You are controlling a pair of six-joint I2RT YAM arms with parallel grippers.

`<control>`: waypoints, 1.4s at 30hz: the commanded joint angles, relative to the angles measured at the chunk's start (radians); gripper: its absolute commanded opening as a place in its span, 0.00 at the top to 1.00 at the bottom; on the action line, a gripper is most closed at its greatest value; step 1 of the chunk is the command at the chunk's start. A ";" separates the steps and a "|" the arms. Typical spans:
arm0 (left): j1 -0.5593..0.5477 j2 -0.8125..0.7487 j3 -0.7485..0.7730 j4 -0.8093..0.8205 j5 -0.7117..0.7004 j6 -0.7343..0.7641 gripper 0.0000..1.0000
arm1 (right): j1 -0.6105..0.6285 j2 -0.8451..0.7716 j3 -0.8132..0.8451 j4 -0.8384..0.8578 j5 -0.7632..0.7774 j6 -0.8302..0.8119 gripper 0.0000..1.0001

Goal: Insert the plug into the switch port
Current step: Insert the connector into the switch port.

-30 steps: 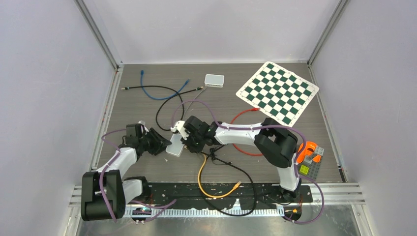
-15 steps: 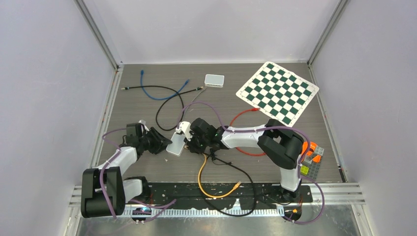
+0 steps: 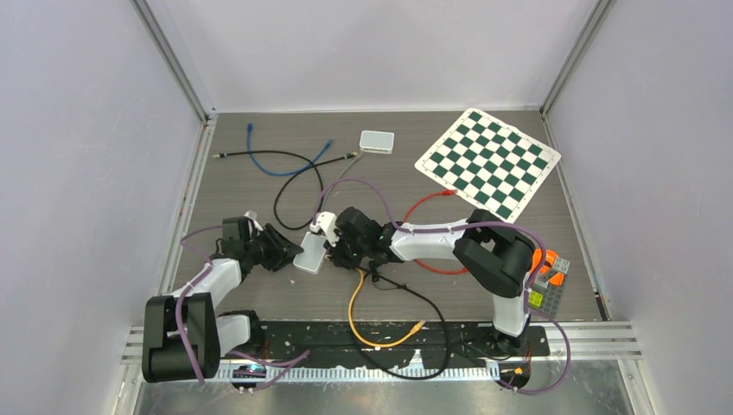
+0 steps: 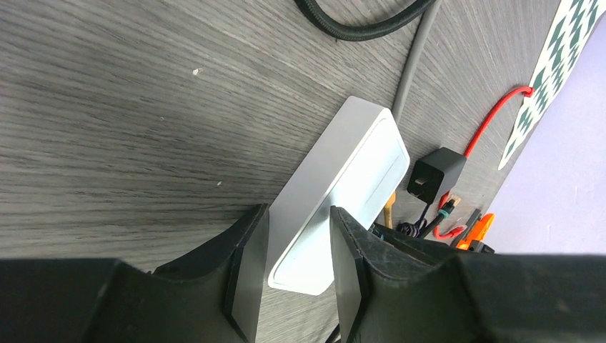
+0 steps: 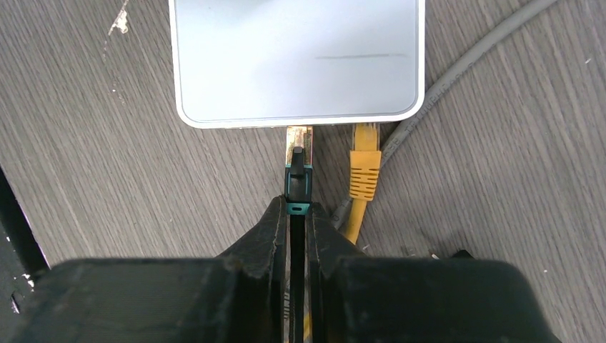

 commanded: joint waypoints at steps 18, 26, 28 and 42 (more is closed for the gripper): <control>-0.162 0.191 0.030 -0.012 0.227 0.119 0.62 | -0.005 0.062 0.053 0.201 -0.079 -0.098 0.95; -0.243 0.268 0.026 0.066 0.282 0.119 0.63 | -0.005 0.077 0.100 0.223 -0.080 -0.154 0.95; -0.254 0.264 0.016 0.073 0.285 0.113 0.64 | -0.004 0.089 0.118 0.220 -0.057 -0.148 0.95; -0.291 0.139 -0.075 0.115 0.248 -0.032 0.69 | -0.032 0.074 0.064 0.403 -0.009 -0.123 0.95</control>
